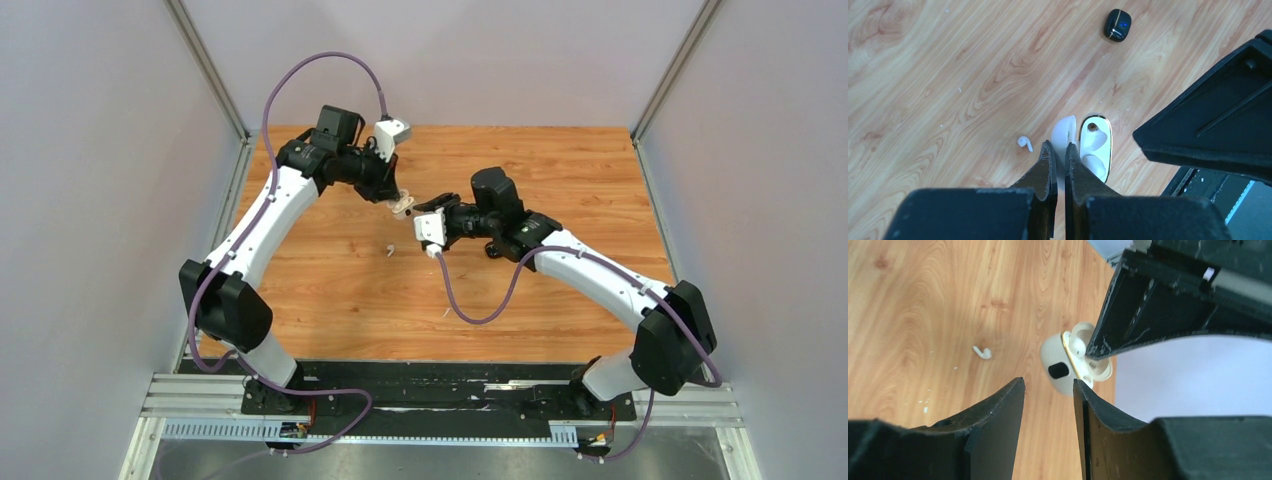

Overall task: Insert the wireless bluetooth earbuds into the charging case
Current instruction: Pick up the earbud from the center of the board.

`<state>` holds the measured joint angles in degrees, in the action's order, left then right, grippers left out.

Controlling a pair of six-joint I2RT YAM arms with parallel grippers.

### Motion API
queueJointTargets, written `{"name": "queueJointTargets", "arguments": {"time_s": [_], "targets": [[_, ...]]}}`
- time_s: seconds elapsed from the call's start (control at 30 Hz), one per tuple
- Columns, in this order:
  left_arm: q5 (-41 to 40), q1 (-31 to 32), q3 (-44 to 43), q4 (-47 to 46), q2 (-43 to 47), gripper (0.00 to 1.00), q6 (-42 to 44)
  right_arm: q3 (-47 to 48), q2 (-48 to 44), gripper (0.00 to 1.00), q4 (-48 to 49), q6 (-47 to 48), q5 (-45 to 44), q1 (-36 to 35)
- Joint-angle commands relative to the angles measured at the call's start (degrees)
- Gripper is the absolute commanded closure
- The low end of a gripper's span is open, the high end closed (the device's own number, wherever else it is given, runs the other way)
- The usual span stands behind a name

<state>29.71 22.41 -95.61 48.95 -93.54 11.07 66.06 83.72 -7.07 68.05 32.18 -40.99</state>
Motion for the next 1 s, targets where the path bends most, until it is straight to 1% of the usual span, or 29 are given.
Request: {"name": "queueJointTargets", "arguments": {"time_s": [0.0, 0.1, 0.23, 0.33, 0.4, 0.47, 0.53, 0.6, 0.63, 0.73, 0.83, 0.97], "targets": [[-1.4, 0.1, -0.1, -2.3, 2.8, 1.00, 1.6, 1.9, -3.3, 0.56, -2.8, -14.2, 2.3, 2.0], [-5.1, 0.1, 1.7, -2.0, 3.9, 1.00, 2.8, 1.7, -2.6, 0.58, -2.8, -25.0, 3.6, 3.3], [-10.9, -0.8, 4.2, -1.4, 5.0, 1.00, 4.3, 2.6, 2.1, 0.65, -3.1, -36.6, 6.2, 4.4], [-12.9, -3.4, 4.6, -0.4, 5.3, 1.00, 3.5, 6.5, 8.8, 0.68, -3.4, -44.7, 6.1, 4.5], [-14.1, -5.3, 4.3, 0.8, 5.4, 1.00, 3.0, 11.5, 14.7, 0.69, -5.3, -50.6, 3.9, 4.4], [-14.7, -6.9, 4.0, 1.8, 5.9, 1.00, 2.8, 17.1, 20.7, 0.68, -8.7, -56.8, 1.0, 4.4], [-15.4, -8.4, 4.1, 2.5, 6.9, 1.00, 2.5, 20.3, 24.8, 0.66, -9.6, -61.4, -1.8, 4.2], [-15.7, -9.6, 4.4, 2.9, 7.9, 1.00, 2.1, 24.4, 29.2, 0.64, -13.0, -64.9, -4.2, 3.5], [-15.8, -9.8, 4.6, 3.2, 8.7, 1.00, 1.9, 27.0, 31.7, 0.61, -15.3, -66.8, -5.3, 3.3], [-15.8, -10.9, 5.9, 3.2, 10.6, 1.00, 1.7, 31.5, 37.1, 0.59, -18.3, -71.5, -6.0, 2.6], [-15.4, -11.8, 6.6, 3.4, 11.6, 1.00, 1.4, 34.8, 40.8, 0.59, -20.6, -71.8, -6.4, 1.6], [-14.5, -12.5, 7.2, 3.4, 12.7, 1.00, 0.8, 35.2, 42.9, 0.61, -20.8, -71.9, -7.2, 0.8]]}}
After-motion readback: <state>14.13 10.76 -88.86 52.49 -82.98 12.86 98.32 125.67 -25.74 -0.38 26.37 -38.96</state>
